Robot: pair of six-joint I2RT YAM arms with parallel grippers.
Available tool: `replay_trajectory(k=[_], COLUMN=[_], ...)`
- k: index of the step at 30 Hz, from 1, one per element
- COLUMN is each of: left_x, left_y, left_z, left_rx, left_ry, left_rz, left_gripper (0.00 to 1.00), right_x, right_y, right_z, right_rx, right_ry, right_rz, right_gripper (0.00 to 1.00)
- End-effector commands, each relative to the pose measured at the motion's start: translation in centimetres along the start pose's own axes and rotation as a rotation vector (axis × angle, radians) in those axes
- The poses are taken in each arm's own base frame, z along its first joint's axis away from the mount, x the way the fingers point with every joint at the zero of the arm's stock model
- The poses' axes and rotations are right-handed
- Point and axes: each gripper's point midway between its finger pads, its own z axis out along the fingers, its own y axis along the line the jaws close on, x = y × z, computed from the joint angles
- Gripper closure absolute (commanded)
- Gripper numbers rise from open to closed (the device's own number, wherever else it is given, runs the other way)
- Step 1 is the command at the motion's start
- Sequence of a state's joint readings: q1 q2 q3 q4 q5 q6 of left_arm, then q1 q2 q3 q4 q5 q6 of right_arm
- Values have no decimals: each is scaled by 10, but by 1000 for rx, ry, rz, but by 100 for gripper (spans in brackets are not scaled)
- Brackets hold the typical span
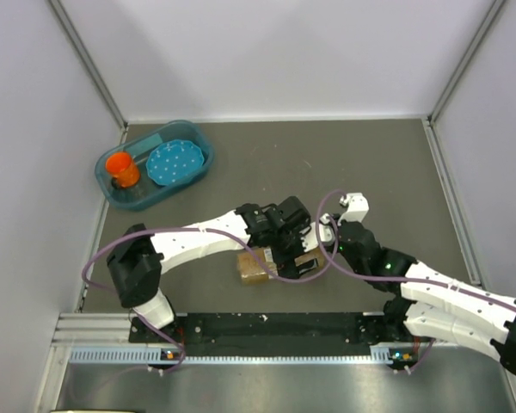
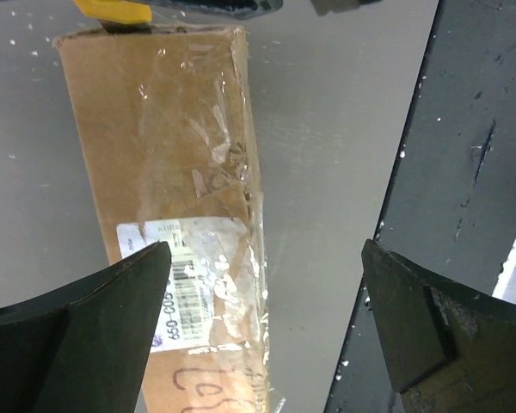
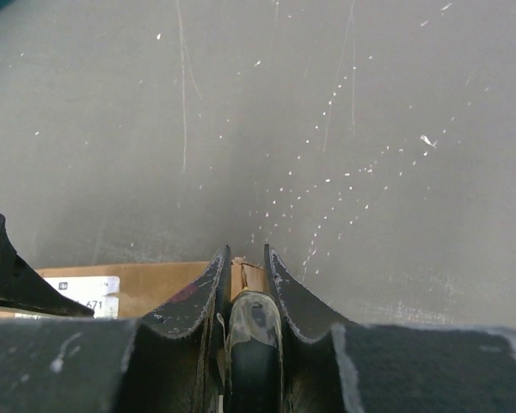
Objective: Unpack the express box
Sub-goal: Cut the express box at the center of the board.
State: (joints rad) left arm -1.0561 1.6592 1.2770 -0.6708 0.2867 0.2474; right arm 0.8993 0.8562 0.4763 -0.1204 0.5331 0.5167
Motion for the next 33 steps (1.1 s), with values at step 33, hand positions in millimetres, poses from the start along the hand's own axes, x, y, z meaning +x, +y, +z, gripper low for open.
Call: replay_trajectory(k=[33], left_x=[-13], left_y=[9], left_z=[-17], left_rx=[-134], left_ry=[-545], left_rz=[71], left_gripper=[1], right_x=[-30], right_y=[38], right_z=[-8], right_rx=[-118], right_ry=[-52], right_rz=[4], right_gripper=[100])
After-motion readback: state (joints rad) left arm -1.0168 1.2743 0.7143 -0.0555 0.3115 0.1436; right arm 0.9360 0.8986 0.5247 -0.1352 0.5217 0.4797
